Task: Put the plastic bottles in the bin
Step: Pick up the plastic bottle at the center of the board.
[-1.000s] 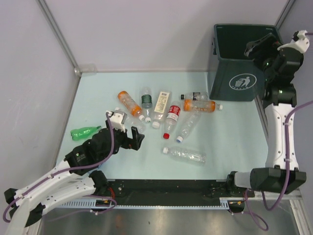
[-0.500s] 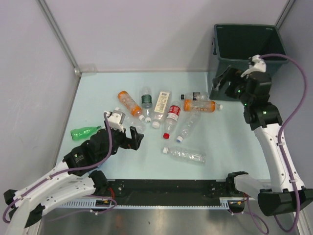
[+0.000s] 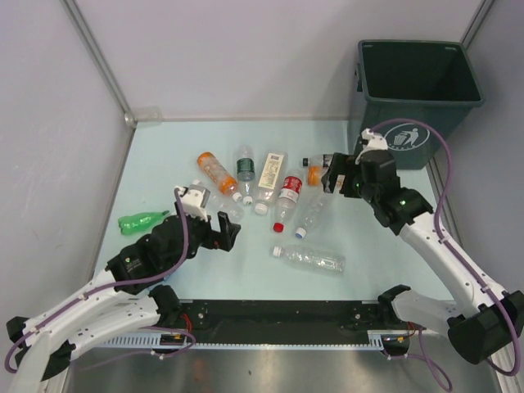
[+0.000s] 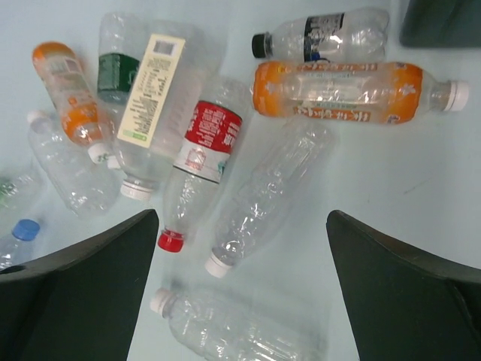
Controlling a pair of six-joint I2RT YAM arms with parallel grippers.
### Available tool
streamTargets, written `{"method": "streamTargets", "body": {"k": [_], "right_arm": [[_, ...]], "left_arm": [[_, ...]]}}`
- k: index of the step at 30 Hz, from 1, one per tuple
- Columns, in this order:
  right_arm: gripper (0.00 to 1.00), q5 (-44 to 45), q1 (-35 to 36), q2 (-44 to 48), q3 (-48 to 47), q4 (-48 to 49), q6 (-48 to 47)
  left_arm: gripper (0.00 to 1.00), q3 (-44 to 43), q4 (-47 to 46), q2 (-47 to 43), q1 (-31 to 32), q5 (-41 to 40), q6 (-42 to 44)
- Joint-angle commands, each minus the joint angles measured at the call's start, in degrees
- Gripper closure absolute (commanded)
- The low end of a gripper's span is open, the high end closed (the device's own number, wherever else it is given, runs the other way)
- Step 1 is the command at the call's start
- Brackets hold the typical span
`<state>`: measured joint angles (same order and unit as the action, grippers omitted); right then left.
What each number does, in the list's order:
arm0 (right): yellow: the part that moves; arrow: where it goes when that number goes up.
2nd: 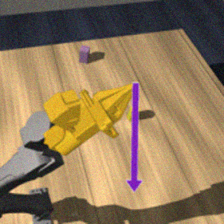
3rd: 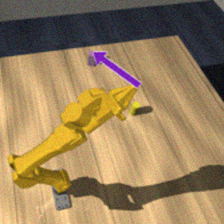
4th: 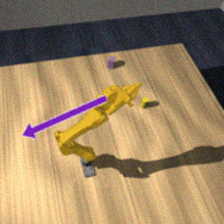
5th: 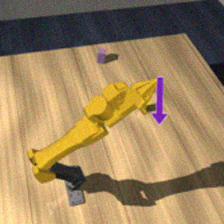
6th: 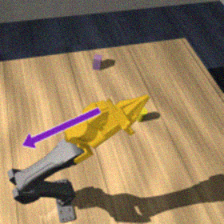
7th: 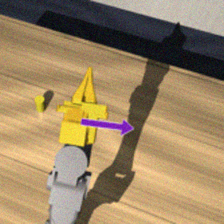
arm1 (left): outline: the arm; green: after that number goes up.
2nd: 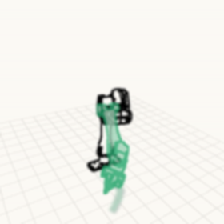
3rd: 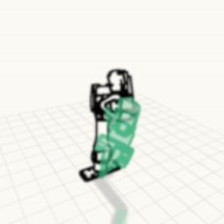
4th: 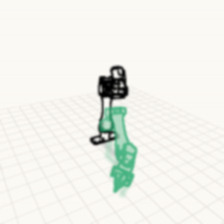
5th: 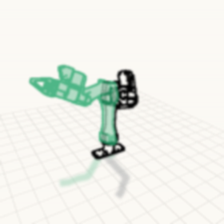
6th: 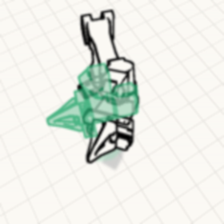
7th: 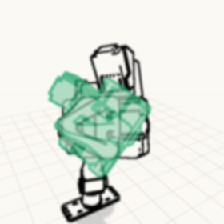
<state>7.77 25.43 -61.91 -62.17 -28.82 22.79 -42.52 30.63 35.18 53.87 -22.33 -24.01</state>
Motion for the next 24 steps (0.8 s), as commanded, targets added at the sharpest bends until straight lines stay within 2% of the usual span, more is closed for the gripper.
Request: {"method": "streamTargets", "body": {"k": [1,13,24], "right_arm": [[0.00,5.2,3.0,0.9,4.9,2.2,2.3],[0.00,7.4,7.2,2.3,13.8,6.4,5.2],[0.00,4.5,9.2,1.6,20.9,10.1,7.0]], "left_arm": [[0.00,0.4,-0.9,-1.2,-0.3,-1.0,-1.1],[0.00,-0.4,-1.5,2.0,-0.3,-1.0,-0.5],[0.00,0.6,-0.7,-1.3,-0.3,-1.4,-1.6]]}}
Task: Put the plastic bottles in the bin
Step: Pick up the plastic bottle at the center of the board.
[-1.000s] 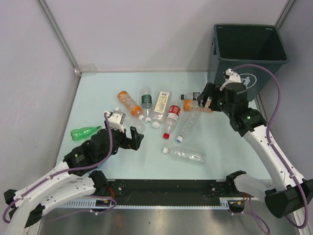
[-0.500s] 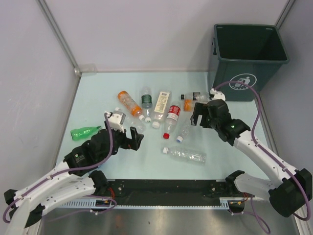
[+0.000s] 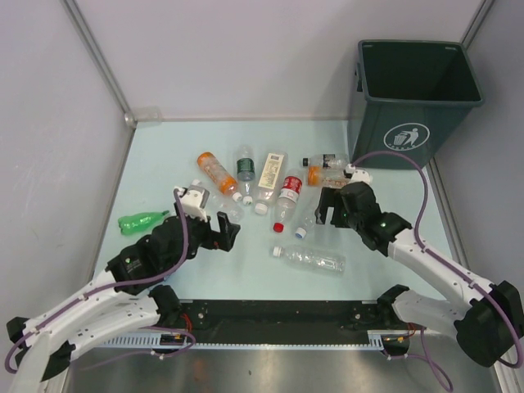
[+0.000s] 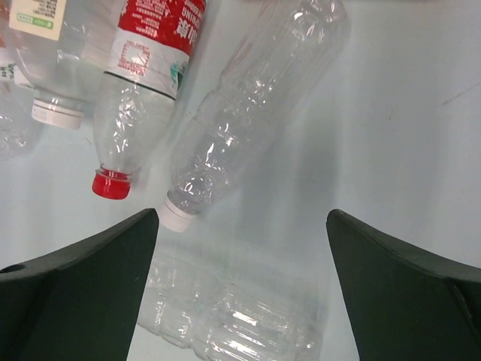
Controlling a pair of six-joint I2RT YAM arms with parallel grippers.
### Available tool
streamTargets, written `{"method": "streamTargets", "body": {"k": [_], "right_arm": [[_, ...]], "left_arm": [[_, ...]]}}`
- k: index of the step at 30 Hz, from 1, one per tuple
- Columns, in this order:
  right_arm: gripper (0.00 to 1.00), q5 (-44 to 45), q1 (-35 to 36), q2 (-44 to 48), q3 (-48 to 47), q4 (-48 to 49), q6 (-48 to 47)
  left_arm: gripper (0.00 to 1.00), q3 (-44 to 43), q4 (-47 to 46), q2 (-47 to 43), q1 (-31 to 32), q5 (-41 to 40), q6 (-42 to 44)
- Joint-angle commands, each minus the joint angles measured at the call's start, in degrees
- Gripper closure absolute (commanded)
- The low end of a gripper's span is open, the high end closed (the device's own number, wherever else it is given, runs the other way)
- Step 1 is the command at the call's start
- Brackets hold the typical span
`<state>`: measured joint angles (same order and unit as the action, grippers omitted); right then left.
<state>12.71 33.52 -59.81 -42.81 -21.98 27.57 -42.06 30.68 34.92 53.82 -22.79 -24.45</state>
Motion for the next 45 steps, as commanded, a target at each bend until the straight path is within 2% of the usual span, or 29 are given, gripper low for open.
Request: {"method": "streamTargets", "body": {"k": [1,7,11,18,27,32,35,41,44,45], "right_arm": [[0.00,-0.4,1.9,-0.8,2.0,3.3,2.7],[0.00,-0.2,8.0,-0.2,3.5,3.1,3.3],[0.00,-3.1,13.0,-0.4,4.0,1.6,1.7],[0.00,-2.0,21.6,-5.9,5.1,2.5,0.8],[0.00,-3.6,24.8,-14.8,5.2,6.2,-3.2],[0.02,-3.7,25.9,-16.8,5.1,7.9,-3.2],[0.06,-3.1,26.8,-17.2,5.1,8.7,-3.5],[0.19,-5.9,27.8,-18.8,5.2,11.0,-5.0],[0.30,-6.0,28.1,-19.0,5.2,11.2,-4.5],[0.40,-5.8,28.3,-18.9,5.1,11.1,-4.5]], "left_arm": [[0.00,0.2,-0.7,-1.0,-0.2,-0.8,-1.1],[0.00,0.3,-0.7,-2.0,-0.2,-0.4,-1.6],[0.00,0.7,-1.2,-2.6,-0.2,0.3,-1.5],[0.00,0.4,-1.1,-2.5,-0.2,0.5,-1.5],[0.00,0.5,-0.6,-4.3,-0.1,0.0,-1.4],[0.00,0.4,-0.6,-4.1,-0.2,0.1,-1.3],[0.00,0.5,-0.6,-3.9,-0.2,0.3,-1.3],[0.00,0.3,-0.8,-3.7,-0.2,0.4,-1.2],[0.00,0.3,-0.7,-4.0,-0.2,0.3,-1.1],[0.00,0.3,-0.8,-4.0,-0.2,0.1,-1.1]]}}
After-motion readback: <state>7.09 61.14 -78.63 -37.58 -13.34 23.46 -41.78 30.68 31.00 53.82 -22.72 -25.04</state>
